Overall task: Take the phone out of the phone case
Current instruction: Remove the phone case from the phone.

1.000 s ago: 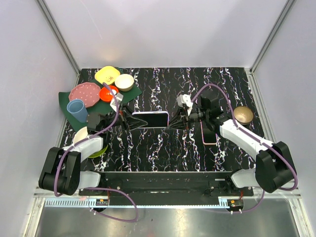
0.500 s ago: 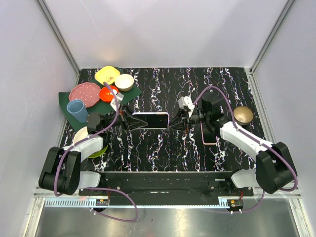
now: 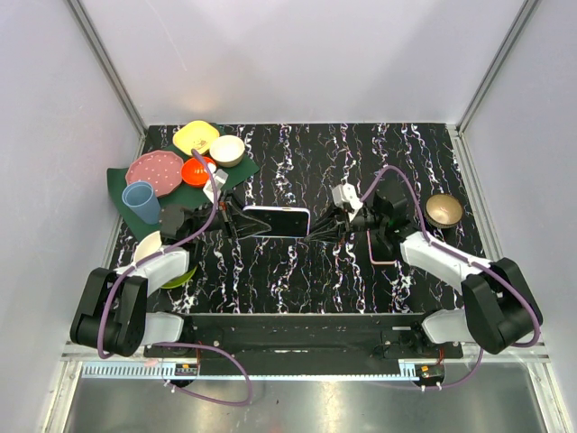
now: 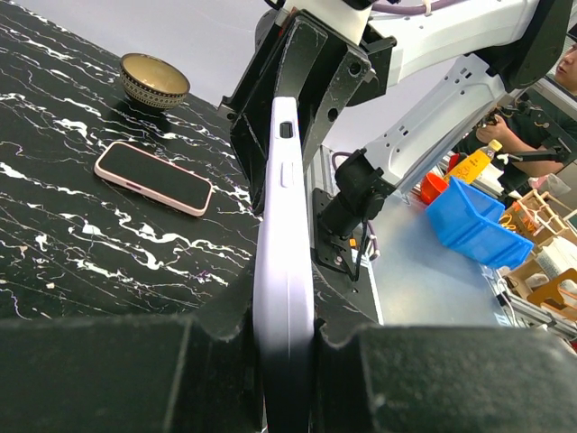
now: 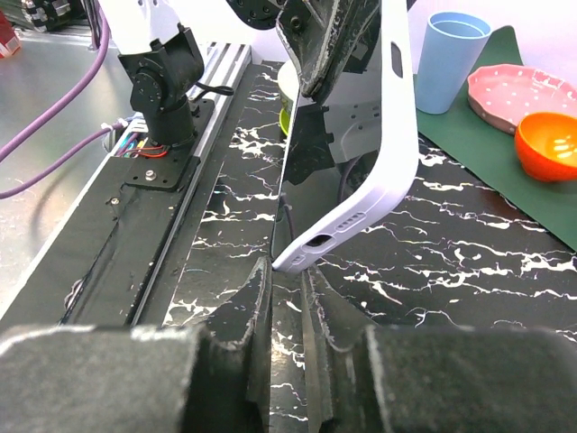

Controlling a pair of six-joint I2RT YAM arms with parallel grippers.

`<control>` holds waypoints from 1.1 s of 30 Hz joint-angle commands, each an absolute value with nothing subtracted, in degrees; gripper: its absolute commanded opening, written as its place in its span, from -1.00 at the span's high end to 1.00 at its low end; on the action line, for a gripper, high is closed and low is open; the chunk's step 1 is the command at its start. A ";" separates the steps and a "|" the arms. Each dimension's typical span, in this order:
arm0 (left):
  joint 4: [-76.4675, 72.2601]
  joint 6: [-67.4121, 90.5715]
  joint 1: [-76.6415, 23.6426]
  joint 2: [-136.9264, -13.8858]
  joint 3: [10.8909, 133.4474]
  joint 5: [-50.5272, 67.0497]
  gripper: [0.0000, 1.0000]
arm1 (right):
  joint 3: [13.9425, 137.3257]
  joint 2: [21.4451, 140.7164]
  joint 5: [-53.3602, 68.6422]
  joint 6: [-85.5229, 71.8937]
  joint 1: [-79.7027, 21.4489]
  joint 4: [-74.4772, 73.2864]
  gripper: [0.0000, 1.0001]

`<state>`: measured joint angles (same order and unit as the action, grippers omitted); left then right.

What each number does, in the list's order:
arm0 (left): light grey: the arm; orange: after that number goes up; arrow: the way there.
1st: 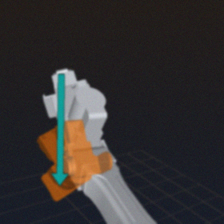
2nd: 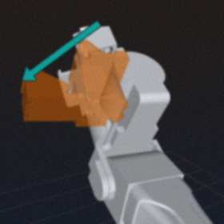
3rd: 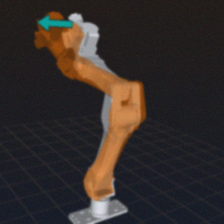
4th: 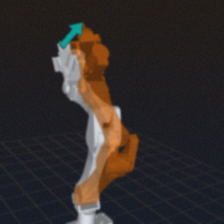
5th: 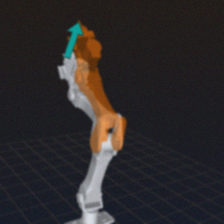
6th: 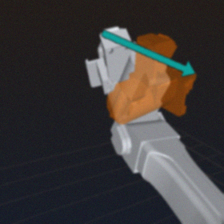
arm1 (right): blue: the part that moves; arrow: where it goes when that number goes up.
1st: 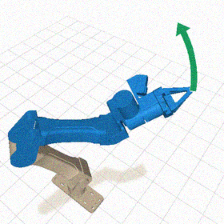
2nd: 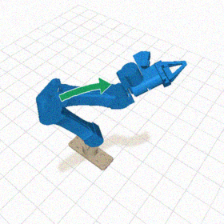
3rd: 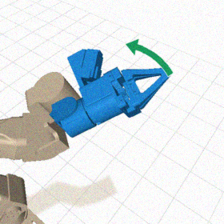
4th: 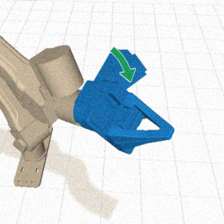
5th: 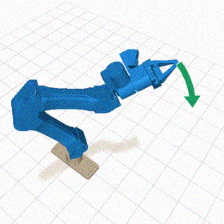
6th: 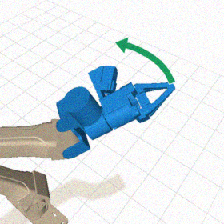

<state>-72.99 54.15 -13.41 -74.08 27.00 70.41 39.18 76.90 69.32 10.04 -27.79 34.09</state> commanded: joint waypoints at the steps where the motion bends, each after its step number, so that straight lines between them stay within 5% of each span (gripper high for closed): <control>1: -95.36 57.22 -16.26 -73.65 29.88 72.07 1.00 | 39.20 77.96 65.74 9.41 -28.39 45.17 0.67; 33: -95.45 57.30 -17.58 -72.69 29.79 74.79 1.00 | 38.93 80.86 52.65 12.83 -28.21 46.23 0.49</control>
<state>-72.53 52.97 -13.43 -74.08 27.31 69.34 37.45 79.26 64.86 9.34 -27.59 42.17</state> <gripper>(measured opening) 0.174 0.237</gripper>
